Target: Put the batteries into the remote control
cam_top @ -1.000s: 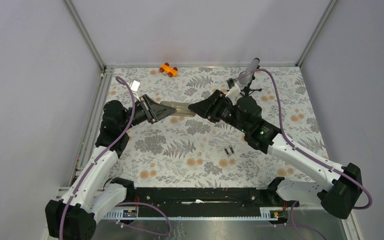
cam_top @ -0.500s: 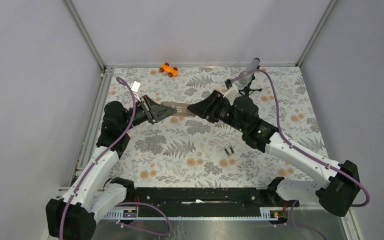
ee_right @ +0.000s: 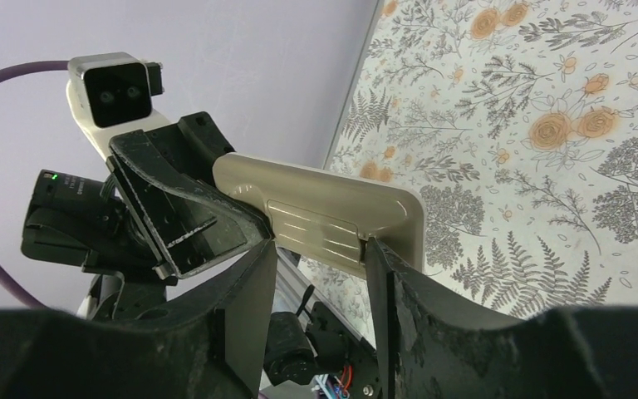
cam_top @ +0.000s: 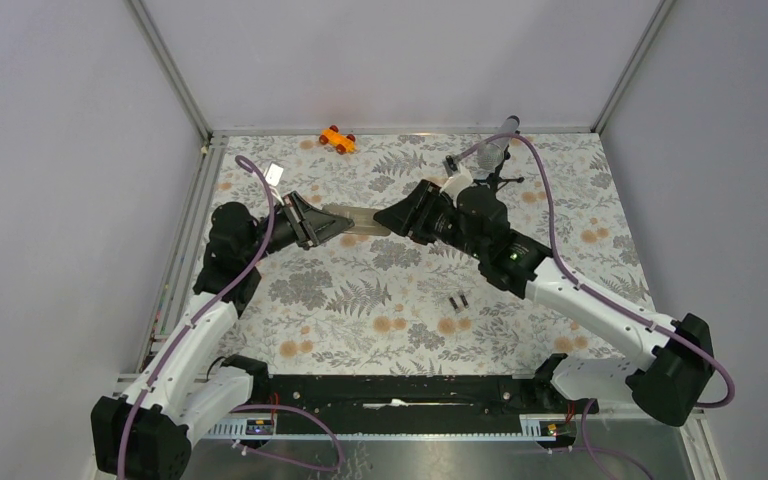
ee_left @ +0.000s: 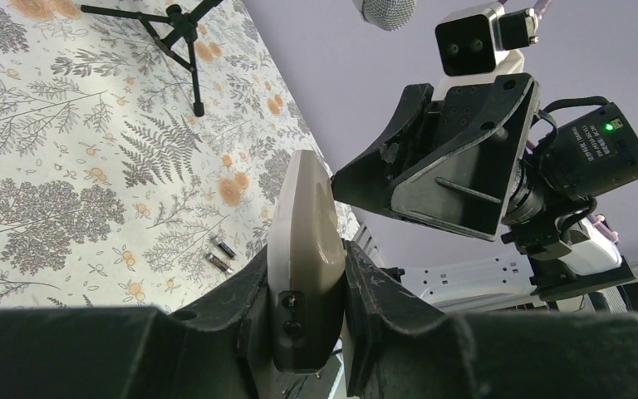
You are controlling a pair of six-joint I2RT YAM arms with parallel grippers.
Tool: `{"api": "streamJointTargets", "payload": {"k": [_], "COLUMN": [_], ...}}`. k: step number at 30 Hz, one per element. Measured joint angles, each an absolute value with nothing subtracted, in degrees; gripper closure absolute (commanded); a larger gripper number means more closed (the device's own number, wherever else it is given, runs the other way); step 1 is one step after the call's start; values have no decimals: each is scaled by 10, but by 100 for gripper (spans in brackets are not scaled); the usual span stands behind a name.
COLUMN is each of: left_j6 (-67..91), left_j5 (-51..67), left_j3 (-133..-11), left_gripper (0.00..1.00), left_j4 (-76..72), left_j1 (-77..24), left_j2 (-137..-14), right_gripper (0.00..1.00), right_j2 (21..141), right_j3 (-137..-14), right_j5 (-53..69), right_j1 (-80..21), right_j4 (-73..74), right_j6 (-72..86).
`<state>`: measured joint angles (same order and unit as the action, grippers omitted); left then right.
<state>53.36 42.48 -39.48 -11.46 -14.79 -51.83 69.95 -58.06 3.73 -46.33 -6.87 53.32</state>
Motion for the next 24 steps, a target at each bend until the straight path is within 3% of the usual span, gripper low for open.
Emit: {"api": "streamJointTargets", "payload": {"k": [11,24], "left_j6": [528,559], "left_j5": [403,456], "left_j3": [-395,-395], "left_gripper": [100,100], "left_j4": [-101,-136], "left_j1": [-151,-139], "left_j2": [-526,-550], "right_gripper": [50,48], "right_j2": [730,701], "right_j3": [-598,-510], "right_j5": [35,54], "right_j1": [-465,-460], "right_j4": [-56,-190], "right_j6": [517,549]}}
